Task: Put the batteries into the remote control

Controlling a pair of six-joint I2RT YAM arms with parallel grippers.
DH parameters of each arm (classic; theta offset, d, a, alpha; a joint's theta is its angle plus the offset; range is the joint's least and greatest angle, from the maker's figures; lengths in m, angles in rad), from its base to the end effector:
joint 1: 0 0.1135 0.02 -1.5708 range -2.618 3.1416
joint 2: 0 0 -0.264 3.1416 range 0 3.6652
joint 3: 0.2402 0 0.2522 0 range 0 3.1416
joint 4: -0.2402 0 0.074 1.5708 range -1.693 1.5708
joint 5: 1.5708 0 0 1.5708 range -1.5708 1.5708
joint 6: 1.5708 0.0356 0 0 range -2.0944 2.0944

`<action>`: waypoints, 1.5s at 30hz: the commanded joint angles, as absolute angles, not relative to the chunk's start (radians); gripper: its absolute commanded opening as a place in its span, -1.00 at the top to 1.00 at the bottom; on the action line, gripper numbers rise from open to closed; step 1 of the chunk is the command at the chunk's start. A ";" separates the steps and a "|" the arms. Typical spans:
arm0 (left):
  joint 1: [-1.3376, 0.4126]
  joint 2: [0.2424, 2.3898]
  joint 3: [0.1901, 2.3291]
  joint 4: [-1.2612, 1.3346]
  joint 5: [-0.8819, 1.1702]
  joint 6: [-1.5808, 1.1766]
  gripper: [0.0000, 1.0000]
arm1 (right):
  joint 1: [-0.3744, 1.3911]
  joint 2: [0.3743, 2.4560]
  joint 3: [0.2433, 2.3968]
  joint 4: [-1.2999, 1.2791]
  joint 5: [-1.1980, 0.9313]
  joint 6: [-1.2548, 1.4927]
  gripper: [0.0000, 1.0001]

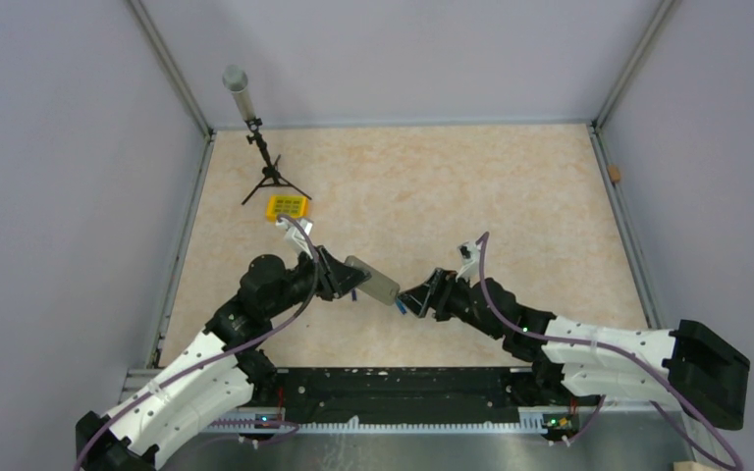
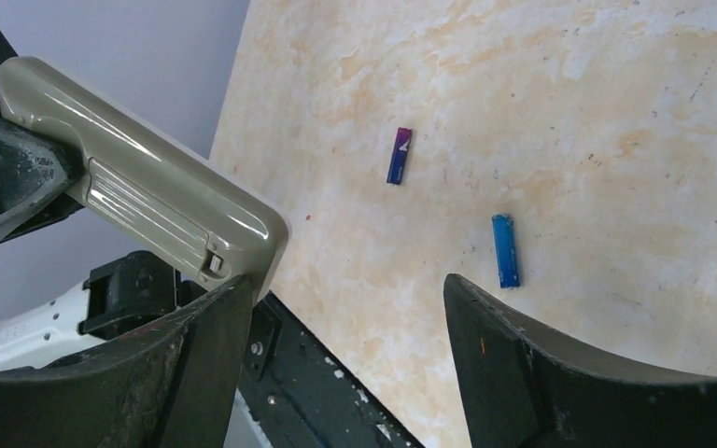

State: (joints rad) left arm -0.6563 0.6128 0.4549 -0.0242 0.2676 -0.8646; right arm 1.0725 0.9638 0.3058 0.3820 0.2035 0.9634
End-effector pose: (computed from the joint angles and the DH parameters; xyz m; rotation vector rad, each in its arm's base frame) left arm 0.1225 -0.1063 0.2665 0.0146 1.9488 -1.3004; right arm 0.1041 0.1763 0.1983 0.0456 2.0280 1.1930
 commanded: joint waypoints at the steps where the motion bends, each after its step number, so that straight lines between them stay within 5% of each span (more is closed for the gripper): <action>1: -0.661 0.602 0.451 0.064 0.294 -0.890 1.00 | 1.082 0.934 0.298 0.434 0.200 0.971 -0.48; 45: -0.661 0.607 0.456 0.095 0.316 -0.892 1.00 | 1.083 0.928 0.326 0.395 0.241 0.966 -0.47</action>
